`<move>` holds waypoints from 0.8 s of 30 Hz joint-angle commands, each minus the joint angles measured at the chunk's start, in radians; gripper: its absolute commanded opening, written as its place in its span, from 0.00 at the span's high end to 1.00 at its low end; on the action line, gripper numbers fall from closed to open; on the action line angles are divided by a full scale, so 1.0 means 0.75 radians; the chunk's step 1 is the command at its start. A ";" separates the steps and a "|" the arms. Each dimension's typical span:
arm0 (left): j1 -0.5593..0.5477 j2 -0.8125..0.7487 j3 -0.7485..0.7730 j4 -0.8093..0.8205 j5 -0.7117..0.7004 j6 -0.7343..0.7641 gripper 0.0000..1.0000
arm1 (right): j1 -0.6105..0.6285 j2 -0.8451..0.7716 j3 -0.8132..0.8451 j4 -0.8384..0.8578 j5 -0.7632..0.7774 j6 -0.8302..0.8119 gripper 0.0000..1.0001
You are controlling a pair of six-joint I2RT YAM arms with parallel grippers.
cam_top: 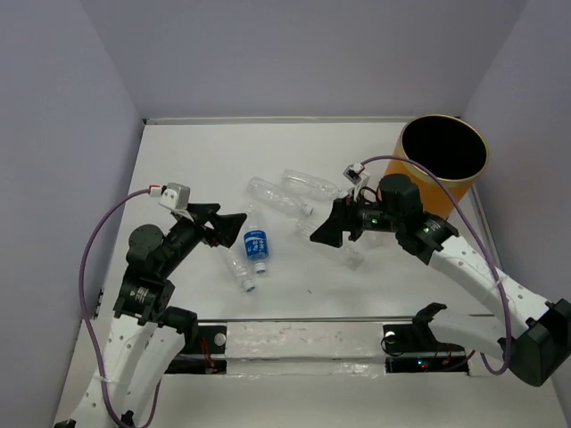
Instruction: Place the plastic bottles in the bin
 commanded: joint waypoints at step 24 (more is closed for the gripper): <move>0.003 0.291 0.203 -0.606 -0.501 -0.247 0.01 | 0.144 0.649 0.328 -0.324 0.679 -0.723 0.00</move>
